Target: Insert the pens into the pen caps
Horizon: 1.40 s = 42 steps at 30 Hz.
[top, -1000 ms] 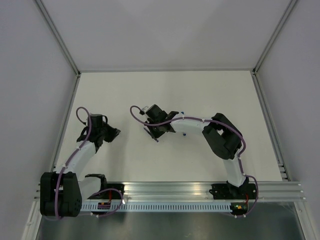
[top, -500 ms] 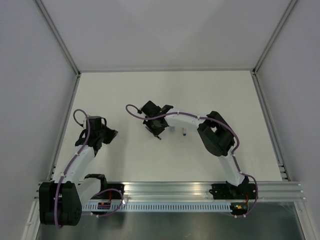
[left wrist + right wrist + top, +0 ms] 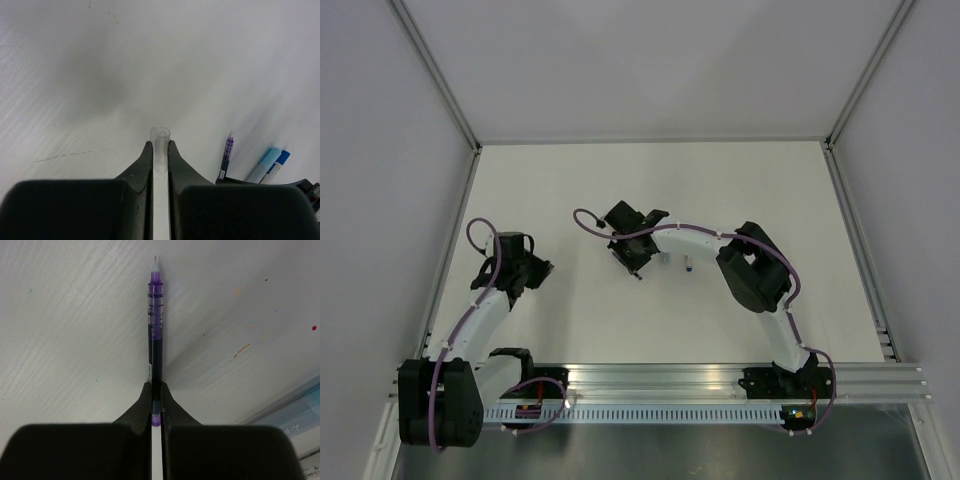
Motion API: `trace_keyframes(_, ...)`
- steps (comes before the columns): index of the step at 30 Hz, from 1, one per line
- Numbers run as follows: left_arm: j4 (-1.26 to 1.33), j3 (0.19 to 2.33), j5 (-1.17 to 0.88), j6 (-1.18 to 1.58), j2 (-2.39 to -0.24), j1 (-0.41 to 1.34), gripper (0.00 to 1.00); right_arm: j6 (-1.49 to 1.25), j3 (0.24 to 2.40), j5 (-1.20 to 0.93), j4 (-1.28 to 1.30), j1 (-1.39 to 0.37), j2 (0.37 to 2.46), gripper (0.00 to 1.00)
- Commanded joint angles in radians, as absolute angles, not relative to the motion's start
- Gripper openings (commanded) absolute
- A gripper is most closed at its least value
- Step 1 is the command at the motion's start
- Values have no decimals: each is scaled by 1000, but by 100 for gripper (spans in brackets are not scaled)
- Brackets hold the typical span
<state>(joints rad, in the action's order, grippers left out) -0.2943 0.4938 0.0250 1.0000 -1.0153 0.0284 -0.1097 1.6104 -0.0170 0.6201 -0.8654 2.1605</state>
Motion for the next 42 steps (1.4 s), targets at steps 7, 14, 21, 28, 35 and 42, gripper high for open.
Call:
trace_keyframes(7,-322,621,28,965,-1066,67,2,-173,1398,-22,514,-870,2123,0)
trace_keyframes(14,-198,611,-77,927,-1057,115,2,-239,1217,-161,192,-870,1964,0)
trace_keyframes(21,66,474,-169,956,-1031,117,2,-313,1141,-302,43,-879,1919,0)
trace_keyframes(28,67,483,-181,943,-1065,117,2,-347,1077,-314,-60,-894,1865,0)
trace_keyframes(35,77,479,-181,937,-1074,117,2,-365,1049,-308,-89,-904,1821,0)
trace_keyframes(42,97,474,-205,936,-1083,117,2,-382,1014,-288,-143,-905,1781,0)
